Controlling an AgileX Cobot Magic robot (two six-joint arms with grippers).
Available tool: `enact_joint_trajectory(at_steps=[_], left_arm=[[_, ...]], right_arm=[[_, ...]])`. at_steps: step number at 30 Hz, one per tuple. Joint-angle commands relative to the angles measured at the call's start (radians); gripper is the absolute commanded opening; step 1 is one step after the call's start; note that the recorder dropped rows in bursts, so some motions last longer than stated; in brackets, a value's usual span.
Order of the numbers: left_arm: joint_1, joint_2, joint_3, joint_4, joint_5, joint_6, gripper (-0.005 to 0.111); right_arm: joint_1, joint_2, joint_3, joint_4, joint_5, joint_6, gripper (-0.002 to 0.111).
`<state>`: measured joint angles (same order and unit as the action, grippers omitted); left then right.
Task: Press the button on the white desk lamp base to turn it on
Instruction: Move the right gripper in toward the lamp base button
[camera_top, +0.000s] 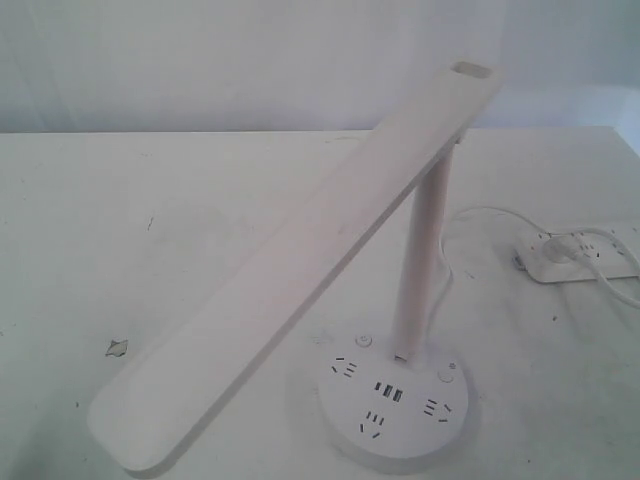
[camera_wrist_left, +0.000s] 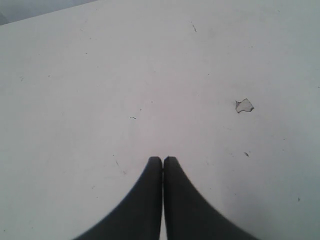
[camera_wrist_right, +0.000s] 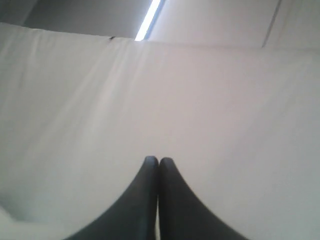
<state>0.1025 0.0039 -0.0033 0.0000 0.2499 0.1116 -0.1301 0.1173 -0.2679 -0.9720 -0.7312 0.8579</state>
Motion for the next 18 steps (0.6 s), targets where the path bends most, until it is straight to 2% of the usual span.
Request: enact_joint_trajectory(at_steps=[1, 5, 7, 9, 11, 13, 15, 17, 18], left_arm=[[-0.009, -0.004, 0.003, -0.006, 0.004, -0.003, 0.000], [-0.009, -0.004, 0.003, -0.006, 0.004, -0.003, 0.000], [-0.009, -0.004, 0.003, -0.006, 0.004, -0.003, 0.000], [-0.009, -0.004, 0.003, -0.006, 0.004, -0.003, 0.000], [-0.009, -0.004, 0.003, -0.006, 0.004, -0.003, 0.000], [-0.009, -0.004, 0.003, -0.006, 0.004, -0.003, 0.000], [-0.009, -0.004, 0.003, -0.006, 0.004, -0.003, 0.000], [-0.009, -0.004, 0.003, -0.006, 0.004, -0.003, 0.000], [-0.009, -0.004, 0.003, -0.006, 0.004, -0.003, 0.000]], right_arm=[[0.000, 0.155, -0.073, 0.479, 0.032, -0.494, 0.000], [0.000, 0.366, -0.149, 0.882, -0.055, -0.768, 0.000], [0.000, 0.485, -0.202, 0.923, -0.078, -0.827, 0.000], [0.000, 0.610, -0.275, 0.786, -0.002, -0.892, 0.000], [0.008, 0.710, -0.353, 0.552, 0.157, -0.843, 0.000], [0.034, 0.812, -0.428, 0.302, 0.350, -0.627, 0.000], [0.073, 0.879, -0.466, 0.074, 0.533, -0.326, 0.000], [0.106, 0.901, -0.469, -0.057, 0.684, -0.118, 0.000], [0.144, 0.899, -0.462, -0.048, 0.844, -0.016, 0.000]])
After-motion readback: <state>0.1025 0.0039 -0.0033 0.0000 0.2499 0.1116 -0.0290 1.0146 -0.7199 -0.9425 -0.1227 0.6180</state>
